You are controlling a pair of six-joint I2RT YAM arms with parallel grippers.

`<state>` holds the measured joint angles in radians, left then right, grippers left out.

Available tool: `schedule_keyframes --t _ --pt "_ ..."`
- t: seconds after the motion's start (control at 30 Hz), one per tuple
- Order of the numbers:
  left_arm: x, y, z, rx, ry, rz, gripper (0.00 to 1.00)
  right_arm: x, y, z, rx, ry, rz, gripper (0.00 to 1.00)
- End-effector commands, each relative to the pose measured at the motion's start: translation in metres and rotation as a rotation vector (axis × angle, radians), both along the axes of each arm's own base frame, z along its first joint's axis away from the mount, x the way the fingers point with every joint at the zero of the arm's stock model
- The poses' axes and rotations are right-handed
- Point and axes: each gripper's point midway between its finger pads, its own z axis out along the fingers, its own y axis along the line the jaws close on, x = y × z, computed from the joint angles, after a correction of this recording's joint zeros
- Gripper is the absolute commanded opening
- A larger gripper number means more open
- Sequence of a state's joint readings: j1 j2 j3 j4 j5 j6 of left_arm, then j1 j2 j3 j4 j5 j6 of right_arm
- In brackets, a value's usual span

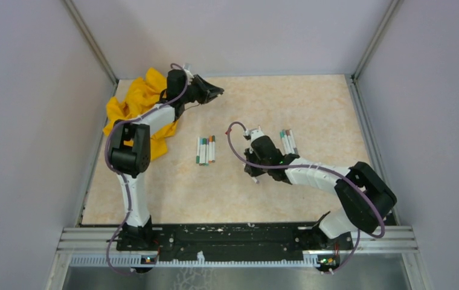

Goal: Open the pen caps

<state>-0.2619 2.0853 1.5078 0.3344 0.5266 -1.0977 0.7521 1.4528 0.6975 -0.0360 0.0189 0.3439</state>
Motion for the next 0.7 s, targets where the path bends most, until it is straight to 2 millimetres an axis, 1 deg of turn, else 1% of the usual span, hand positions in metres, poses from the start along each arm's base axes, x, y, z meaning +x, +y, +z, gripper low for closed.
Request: schedule_keyframes --t 0.0,0.1,0.2,0.27,0.33,0.47,0.57,0.67 --pt "-0.01 0.005 -0.019 0.264 -0.04 -0.011 0.0 0.037 -0.002 0.057 0.061 -0.126 -0.081 0.0" --pt "-0.019 0.007 -0.042 0.429 -0.026 -0.021 0.0 0.055 -0.016 0.067 0.065 -0.147 -0.136 0.0" --pt "-0.03 0.008 -0.061 0.575 -0.014 -0.019 0.0 0.073 -0.032 0.07 0.053 -0.159 -0.189 0.0" --pt "-0.036 0.006 -0.069 0.646 -0.016 -0.023 0.0 0.086 -0.044 0.068 0.03 -0.154 -0.225 0.0" --pt "-0.041 0.001 -0.078 0.701 -0.017 -0.034 0.0 0.097 -0.054 0.062 0.012 -0.14 -0.252 0.0" --pt "-0.049 -0.004 -0.096 0.788 0.005 -0.062 0.0 0.114 -0.062 0.055 0.006 -0.129 -0.279 0.0" --pt "-0.055 -0.009 -0.104 0.824 0.011 -0.076 0.0 0.126 -0.066 0.052 -0.019 -0.132 -0.298 0.0" --pt "-0.056 -0.003 -0.114 0.896 0.022 -0.06 0.0 0.139 -0.071 0.049 -0.029 -0.131 -0.316 0.0"
